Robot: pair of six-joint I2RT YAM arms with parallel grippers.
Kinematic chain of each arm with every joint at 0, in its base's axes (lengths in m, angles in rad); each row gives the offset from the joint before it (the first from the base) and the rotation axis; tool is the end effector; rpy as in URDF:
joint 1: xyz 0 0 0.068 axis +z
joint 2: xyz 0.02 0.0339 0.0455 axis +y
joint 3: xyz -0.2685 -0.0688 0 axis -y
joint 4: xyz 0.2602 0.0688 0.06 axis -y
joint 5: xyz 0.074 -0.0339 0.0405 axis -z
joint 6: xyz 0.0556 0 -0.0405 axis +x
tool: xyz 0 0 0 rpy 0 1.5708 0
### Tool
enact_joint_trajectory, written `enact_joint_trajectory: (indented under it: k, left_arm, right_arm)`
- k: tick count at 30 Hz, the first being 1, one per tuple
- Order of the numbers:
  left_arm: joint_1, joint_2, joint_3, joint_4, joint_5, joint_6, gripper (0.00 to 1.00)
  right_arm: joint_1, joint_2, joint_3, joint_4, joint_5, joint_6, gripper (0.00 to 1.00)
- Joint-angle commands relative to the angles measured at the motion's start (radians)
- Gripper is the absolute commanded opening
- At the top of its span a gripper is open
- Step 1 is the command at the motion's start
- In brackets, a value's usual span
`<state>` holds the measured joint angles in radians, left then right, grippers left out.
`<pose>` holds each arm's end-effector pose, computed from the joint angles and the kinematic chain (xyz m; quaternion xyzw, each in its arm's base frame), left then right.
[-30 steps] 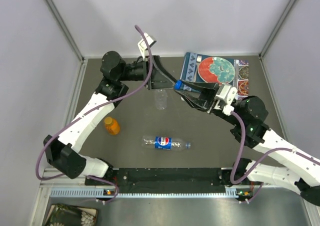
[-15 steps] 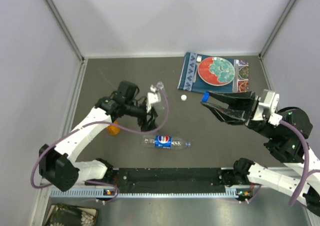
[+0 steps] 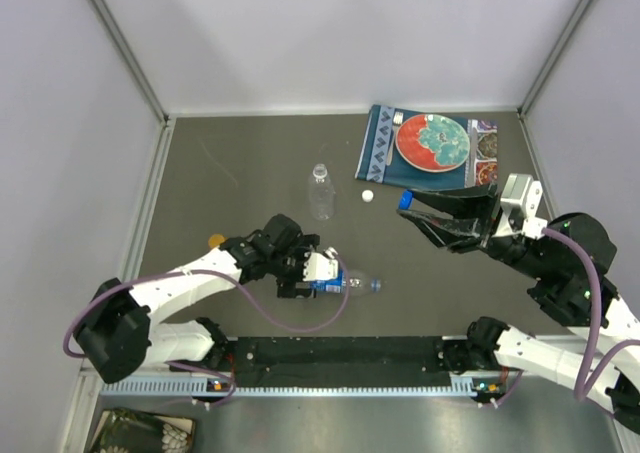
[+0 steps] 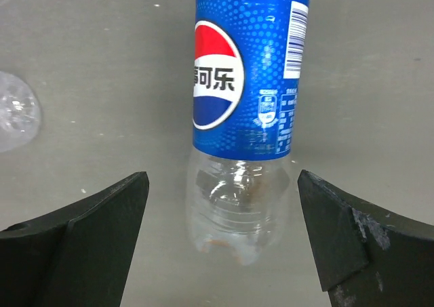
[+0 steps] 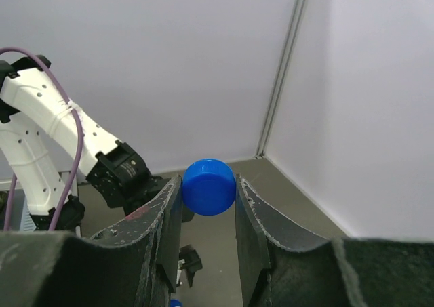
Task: Screw on the bottle caps
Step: Pick up the plastic bottle at the center of the board.
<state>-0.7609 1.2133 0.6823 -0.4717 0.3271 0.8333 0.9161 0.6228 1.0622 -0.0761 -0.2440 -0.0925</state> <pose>0.1680 -0.1846 0.1782 0.7094 0.6292 -0.1462 0.2820 0.0694 0.1125 0.4806 -0.3600 0.4450 0.3904 0.7211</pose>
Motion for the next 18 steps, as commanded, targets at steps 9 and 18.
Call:
enact_joint_trajectory:
  k: [9, 18]
  left_arm:
    - [-0.090, 0.012, -0.113, 0.197, -0.086, 0.082, 0.98]
    - [-0.095, 0.087, -0.132, 0.206, -0.027, 0.139, 0.98]
  right_arm:
    - [0.007, -0.014, 0.015, -0.019, 0.023, 0.037, 0.25]
    - [0.006, -0.025, 0.015, -0.044, 0.037, 0.060, 0.23]
